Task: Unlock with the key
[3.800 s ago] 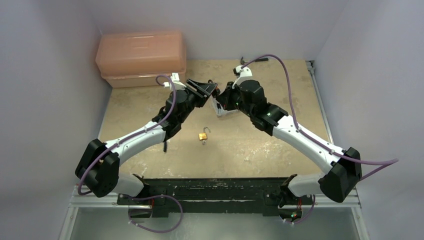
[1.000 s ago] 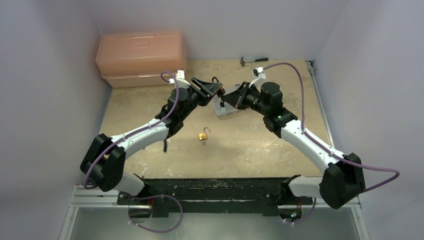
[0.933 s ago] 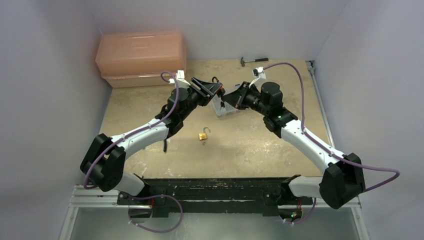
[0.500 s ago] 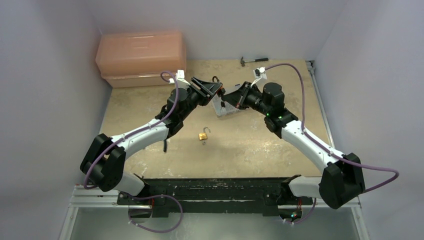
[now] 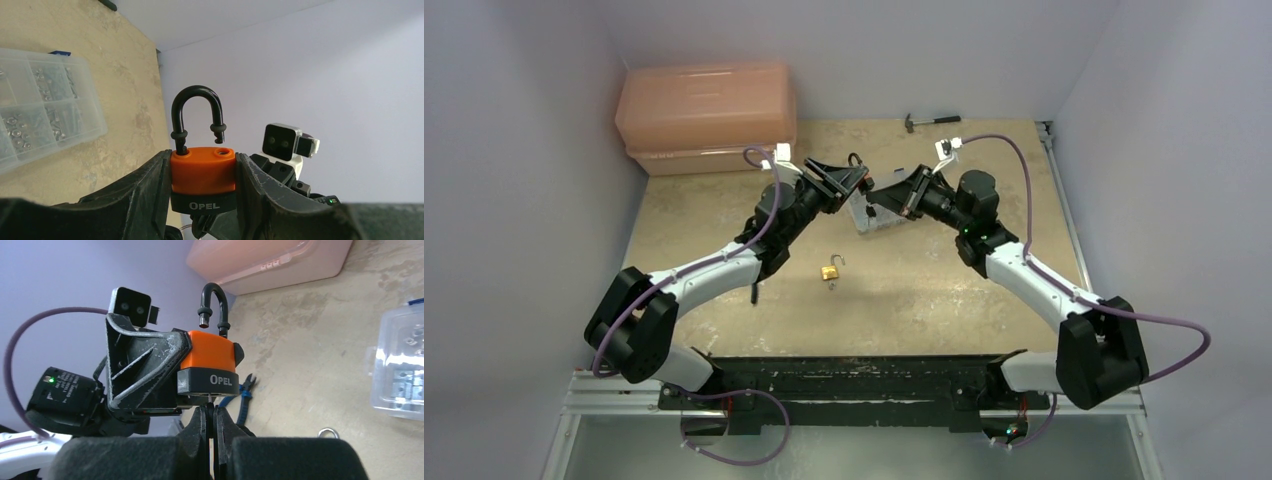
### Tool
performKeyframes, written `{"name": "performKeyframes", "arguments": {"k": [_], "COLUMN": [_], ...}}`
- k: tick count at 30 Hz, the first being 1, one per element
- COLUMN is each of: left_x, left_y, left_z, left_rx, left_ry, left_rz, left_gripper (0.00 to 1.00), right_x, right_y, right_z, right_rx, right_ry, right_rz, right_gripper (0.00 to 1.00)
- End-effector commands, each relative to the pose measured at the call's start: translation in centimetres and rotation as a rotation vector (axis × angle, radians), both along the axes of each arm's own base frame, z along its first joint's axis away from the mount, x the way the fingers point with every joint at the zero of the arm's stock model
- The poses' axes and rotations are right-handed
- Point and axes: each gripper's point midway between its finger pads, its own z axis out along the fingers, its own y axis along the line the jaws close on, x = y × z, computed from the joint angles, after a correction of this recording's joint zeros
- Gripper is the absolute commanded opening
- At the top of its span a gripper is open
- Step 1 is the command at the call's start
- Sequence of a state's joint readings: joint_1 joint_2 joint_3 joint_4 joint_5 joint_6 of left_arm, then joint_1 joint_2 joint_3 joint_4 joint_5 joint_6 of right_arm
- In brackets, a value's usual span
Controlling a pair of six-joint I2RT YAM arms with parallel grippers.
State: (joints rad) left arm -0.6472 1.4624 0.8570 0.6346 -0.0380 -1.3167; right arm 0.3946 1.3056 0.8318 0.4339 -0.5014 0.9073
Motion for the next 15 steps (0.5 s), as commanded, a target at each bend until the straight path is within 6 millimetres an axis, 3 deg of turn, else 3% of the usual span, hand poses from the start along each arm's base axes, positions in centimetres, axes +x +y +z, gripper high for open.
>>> {"name": "performKeyframes", "arguments": {"k": [1,15], "left_x": [-4.1,-5.8], "left_y": [-1.8,-0.9], "left_z": [4.0,6.2], "left_rx": [-0.076,-0.181], "left_ry": [-0.125,-0.257], "left_rz": [-0.182,-0.204], "left_gripper": [0.0,0.0], "right_x": [2.8,1.2], "right_y": [-1.9,-0.3], "right_z": [4.5,5.3], "right_rx": [0.149,0.309], "right_ry": [-0.107,-0.069], "right_rz": [-0.108,0.062], "right_gripper": [0.0,0.0]}}
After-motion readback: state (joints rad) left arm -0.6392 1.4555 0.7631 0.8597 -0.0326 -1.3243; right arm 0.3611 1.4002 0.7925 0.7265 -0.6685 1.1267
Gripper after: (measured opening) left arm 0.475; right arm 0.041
